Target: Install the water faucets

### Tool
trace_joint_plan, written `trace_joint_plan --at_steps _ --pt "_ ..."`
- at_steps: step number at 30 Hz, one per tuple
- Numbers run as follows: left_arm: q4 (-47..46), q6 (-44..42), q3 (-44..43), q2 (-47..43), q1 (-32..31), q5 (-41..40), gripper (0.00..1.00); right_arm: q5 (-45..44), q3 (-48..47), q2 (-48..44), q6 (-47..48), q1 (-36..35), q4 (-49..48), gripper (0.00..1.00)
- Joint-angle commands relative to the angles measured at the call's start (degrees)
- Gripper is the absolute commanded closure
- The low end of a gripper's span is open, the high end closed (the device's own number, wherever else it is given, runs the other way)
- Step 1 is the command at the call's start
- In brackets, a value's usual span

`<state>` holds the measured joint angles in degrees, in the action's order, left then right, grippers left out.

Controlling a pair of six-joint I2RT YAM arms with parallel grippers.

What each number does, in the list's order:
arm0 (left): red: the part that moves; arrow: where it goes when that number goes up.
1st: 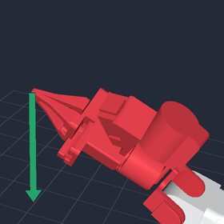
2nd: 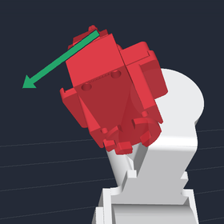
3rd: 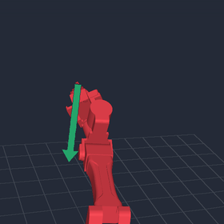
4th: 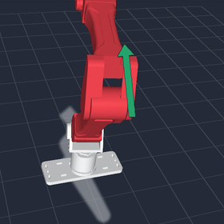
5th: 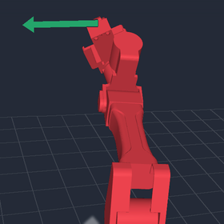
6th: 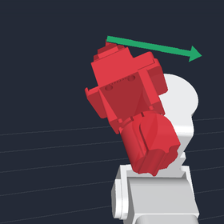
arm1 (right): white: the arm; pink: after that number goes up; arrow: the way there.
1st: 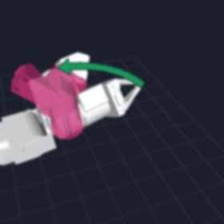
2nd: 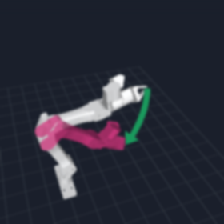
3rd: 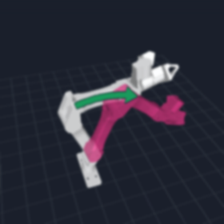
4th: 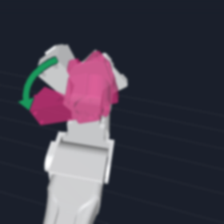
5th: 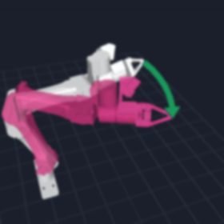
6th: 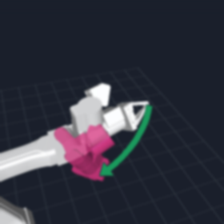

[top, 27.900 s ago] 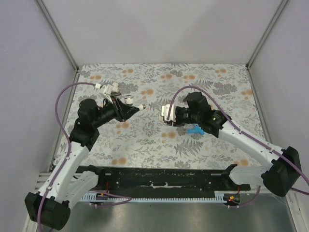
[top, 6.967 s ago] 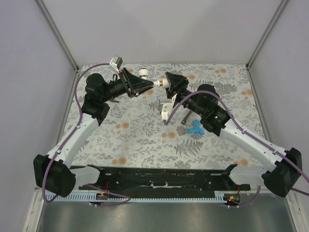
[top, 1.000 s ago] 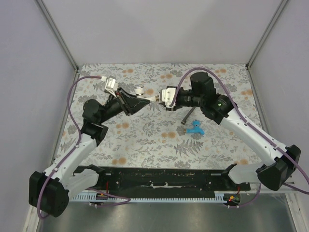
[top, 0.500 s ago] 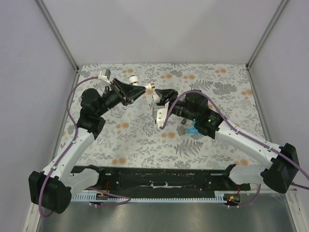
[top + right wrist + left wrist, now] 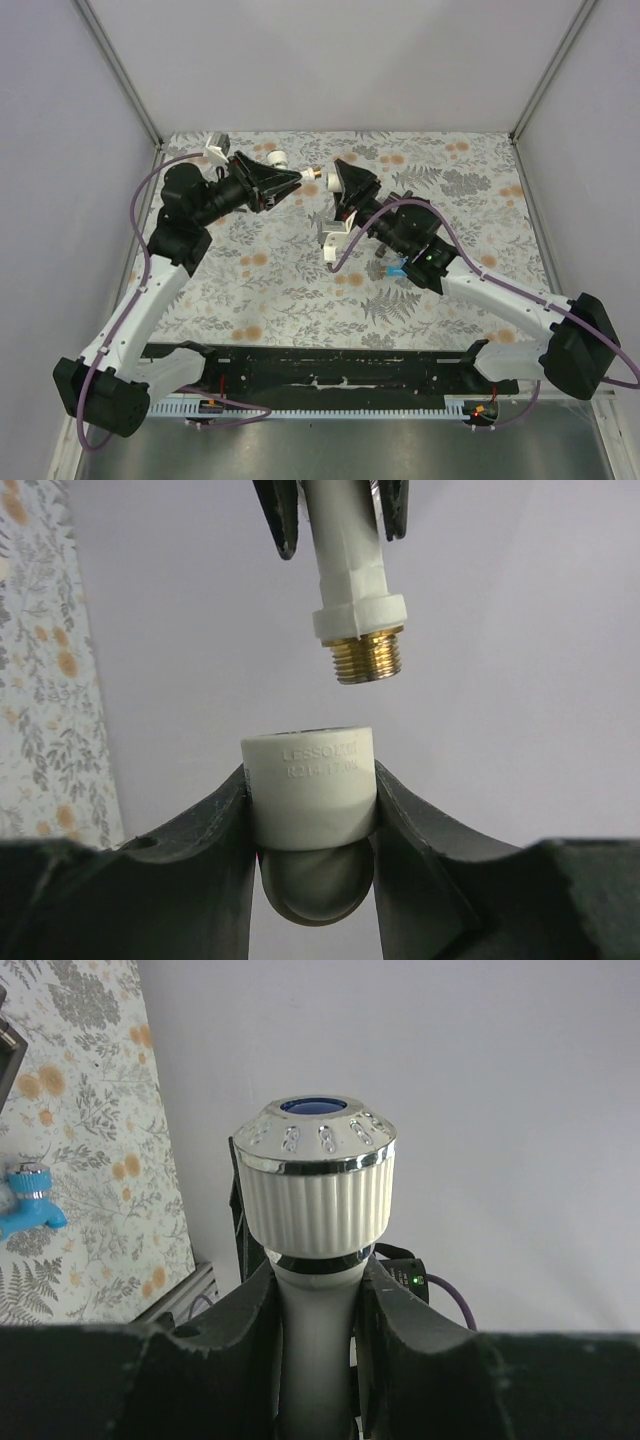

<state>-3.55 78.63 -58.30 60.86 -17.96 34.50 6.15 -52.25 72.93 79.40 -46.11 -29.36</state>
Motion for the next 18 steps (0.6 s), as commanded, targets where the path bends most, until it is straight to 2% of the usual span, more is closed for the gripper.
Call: trace_joint_plan --at_steps 1,6,18 --pt "2.9 2.3 -5.4 1.7 0.3 4.3 0.98 0.4 -1.1 -0.3 8.6 0.1 -9.7 1.00" --pt "1.1 5.3 -6.2 3.6 0.3 5.9 0.98 2.0 -2.6 -0.2 13.8 0.0 -7.8 1.00" --pt "-0.5 7.0 -8.6 6.3 0.2 10.1 0.98 1.0 -3.7 0.3 15.4 0.2 -7.7 1.00"
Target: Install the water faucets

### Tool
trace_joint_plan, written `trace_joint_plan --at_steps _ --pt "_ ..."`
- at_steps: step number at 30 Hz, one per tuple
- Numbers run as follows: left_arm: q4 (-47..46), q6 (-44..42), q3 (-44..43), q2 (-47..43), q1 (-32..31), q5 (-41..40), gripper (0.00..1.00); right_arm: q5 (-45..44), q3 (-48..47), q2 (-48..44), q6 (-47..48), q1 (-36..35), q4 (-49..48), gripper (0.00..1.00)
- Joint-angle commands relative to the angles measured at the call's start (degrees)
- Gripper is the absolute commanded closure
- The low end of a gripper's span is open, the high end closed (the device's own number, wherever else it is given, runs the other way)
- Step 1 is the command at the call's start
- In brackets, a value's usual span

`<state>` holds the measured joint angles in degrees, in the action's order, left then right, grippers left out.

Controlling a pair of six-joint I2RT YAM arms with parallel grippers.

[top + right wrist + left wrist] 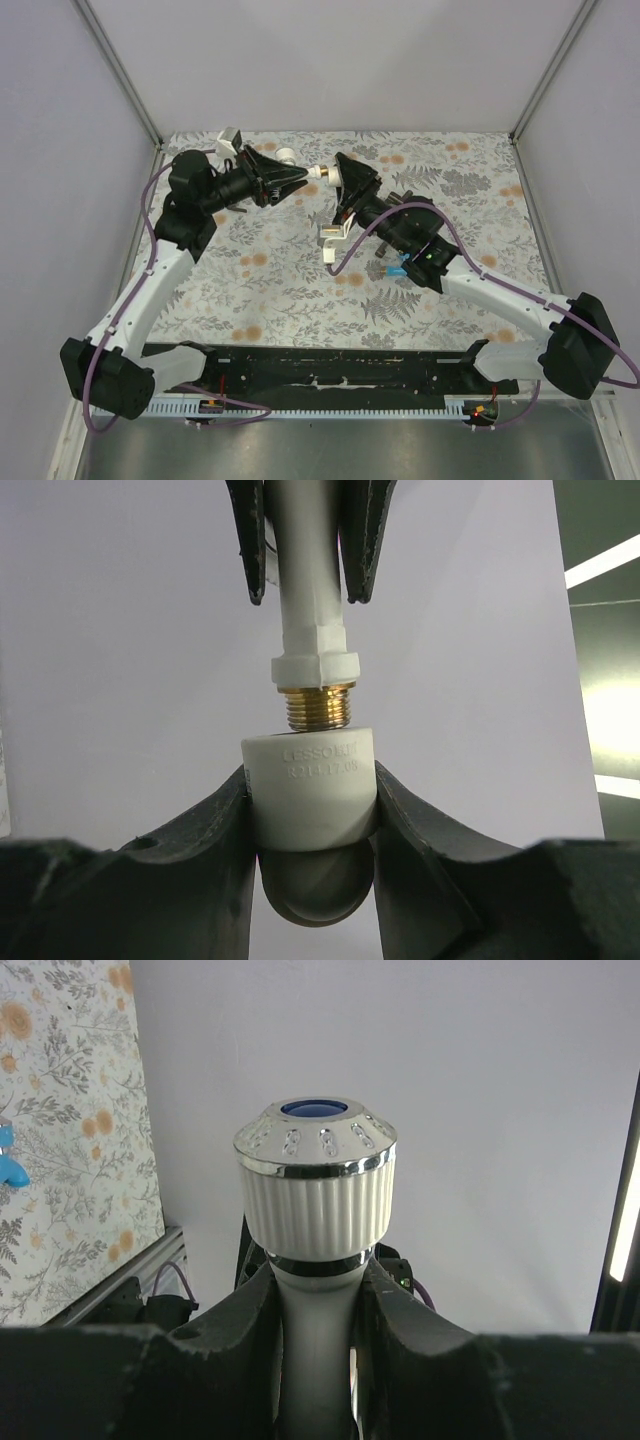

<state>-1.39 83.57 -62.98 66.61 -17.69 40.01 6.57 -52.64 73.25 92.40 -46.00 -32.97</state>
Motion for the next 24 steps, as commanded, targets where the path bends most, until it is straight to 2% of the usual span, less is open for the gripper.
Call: trace_joint_plan --at_steps 1,15,24 --pt "-2.7 1.9 -4.3 0.7 -0.1 5.4 0.98 0.6 -3.3 -0.1 2.3 0.1 -4.0 1.00" --pt "-1.7 0.0 -7.3 3.0 -0.1 13.3 0.98 5.6 -3.7 -2.8 1.5 2.8 0.6 1.00" --pt "2.6 -2.7 -7.9 3.7 0.0 10.9 0.98 6.2 -2.9 -4.3 0.5 2.9 0.3 1.00"
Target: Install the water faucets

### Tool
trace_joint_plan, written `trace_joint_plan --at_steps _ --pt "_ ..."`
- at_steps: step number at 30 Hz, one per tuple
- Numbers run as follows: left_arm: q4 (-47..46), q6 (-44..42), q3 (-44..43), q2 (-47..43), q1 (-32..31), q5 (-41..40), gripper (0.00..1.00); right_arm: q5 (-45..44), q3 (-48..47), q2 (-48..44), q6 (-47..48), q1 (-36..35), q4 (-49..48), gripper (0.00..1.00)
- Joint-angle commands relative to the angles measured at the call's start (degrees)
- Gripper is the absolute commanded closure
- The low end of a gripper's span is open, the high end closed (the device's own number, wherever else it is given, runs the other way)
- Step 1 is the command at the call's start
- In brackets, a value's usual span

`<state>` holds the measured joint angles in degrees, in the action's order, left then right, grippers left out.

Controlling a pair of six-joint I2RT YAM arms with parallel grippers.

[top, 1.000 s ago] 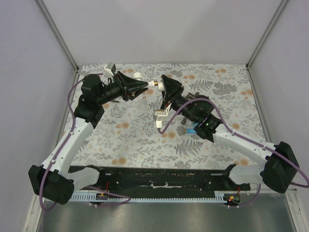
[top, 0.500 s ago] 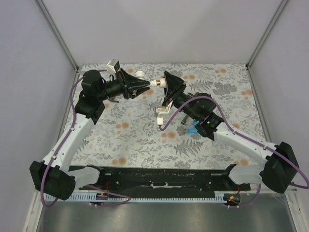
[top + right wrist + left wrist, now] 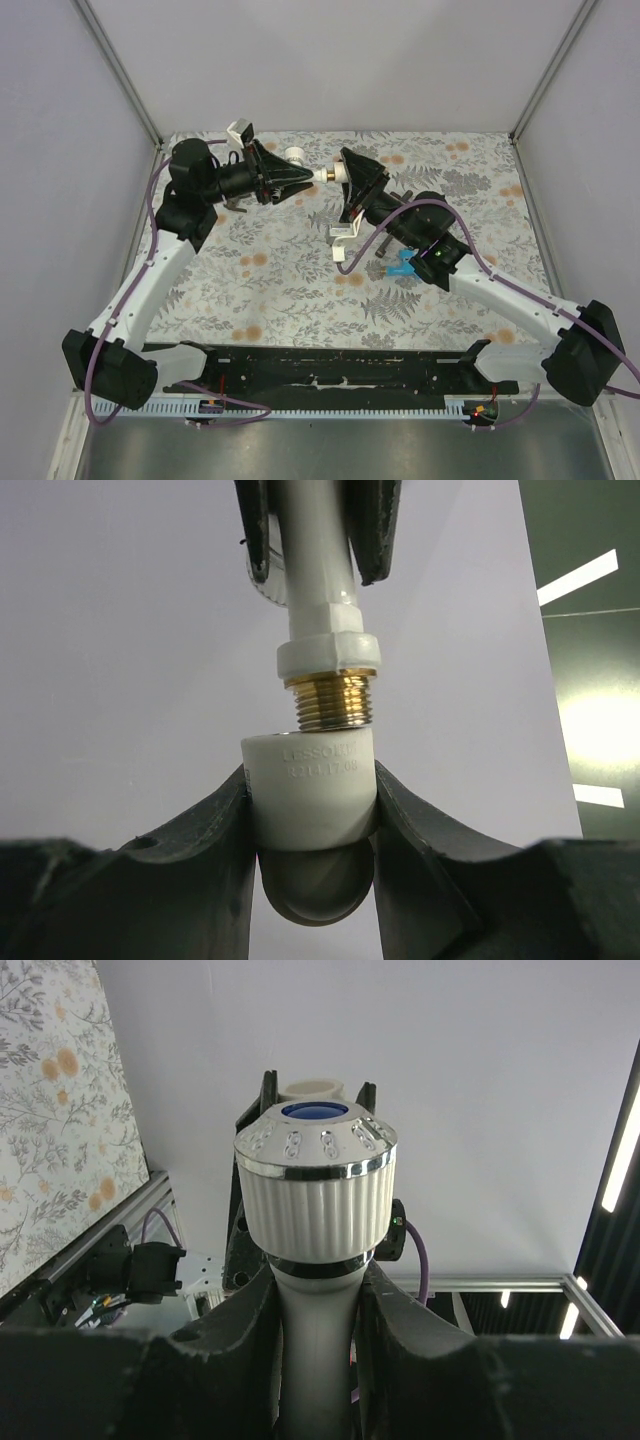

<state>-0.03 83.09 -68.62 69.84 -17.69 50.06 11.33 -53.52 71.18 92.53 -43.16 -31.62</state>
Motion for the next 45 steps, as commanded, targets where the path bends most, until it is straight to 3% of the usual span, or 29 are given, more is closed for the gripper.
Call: trace_joint_plan --at_steps 1,45 --pt "1.5 -2.4 -2.4 0.6 0.0 0.8 0.98 1.6 -1.9 -2.3 0.5 0.2 -1.2 1.00" --pt "6.8 -7.6 -4.6 1.1 -2.2 -4.1 0.98 4.4 -3.3 -2.4 -1.1 -0.2 4.6 1.00"
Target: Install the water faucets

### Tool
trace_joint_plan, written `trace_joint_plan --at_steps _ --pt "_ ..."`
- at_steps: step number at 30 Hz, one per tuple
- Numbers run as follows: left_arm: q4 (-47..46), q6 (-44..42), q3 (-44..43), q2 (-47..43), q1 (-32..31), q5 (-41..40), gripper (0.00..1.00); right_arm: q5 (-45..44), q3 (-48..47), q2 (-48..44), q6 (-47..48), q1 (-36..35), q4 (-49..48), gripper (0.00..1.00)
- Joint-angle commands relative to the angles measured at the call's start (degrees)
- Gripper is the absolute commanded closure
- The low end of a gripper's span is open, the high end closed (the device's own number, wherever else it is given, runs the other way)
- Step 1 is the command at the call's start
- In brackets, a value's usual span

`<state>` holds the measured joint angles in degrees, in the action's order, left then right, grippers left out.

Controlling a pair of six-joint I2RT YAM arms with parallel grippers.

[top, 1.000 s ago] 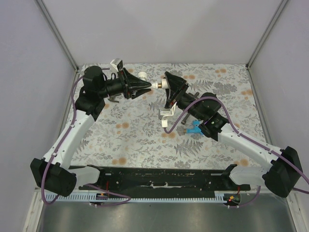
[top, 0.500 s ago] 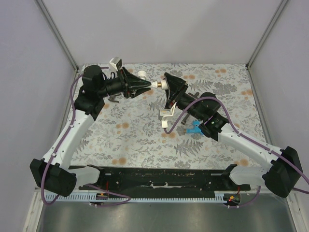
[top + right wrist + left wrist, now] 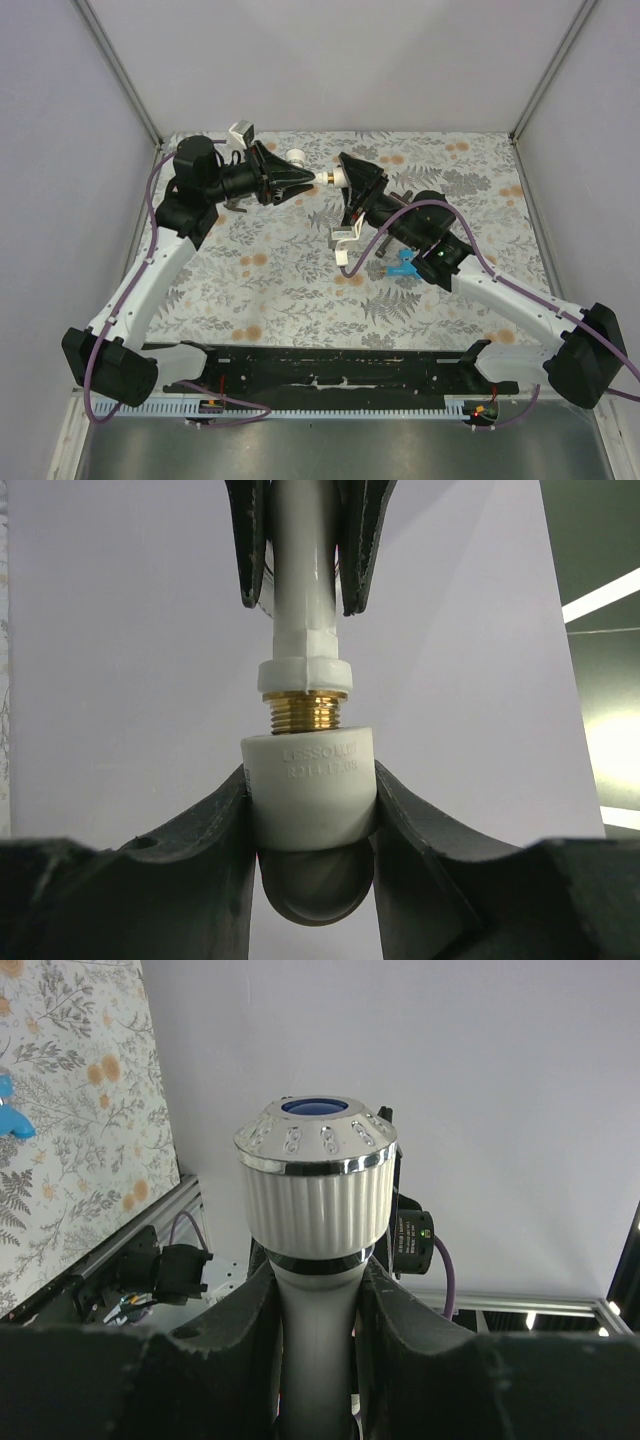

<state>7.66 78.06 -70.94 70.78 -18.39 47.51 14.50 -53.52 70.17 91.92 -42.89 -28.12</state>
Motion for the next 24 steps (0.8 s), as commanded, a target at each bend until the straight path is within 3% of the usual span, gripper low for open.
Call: trace_joint_plan --at_steps 1,10,16,24 --pt "-0.9 -2.8 -2.2 0.0 -1.9 -1.8 0.98 1.2 -3.4 -1.4 -0.9 -0.5 1.7 1.00" --pt "-6.2 -0.6 1.2 -1.4 -2.7 -5.3 0.98 0.5 -5.3 -2.1 -4.6 -0.8 6.9 1.00" --pt "-16.2 4.2 5.5 -2.3 -2.8 -5.0 0.98 1.4 -5.5 -2.7 -7.7 -0.7 7.2 1.00" --pt "-20.1 8.2 7.8 -2.8 -2.8 -5.4 0.98 1.1 -2.1 -0.7 -1.4 -0.7 -1.4 1.00"
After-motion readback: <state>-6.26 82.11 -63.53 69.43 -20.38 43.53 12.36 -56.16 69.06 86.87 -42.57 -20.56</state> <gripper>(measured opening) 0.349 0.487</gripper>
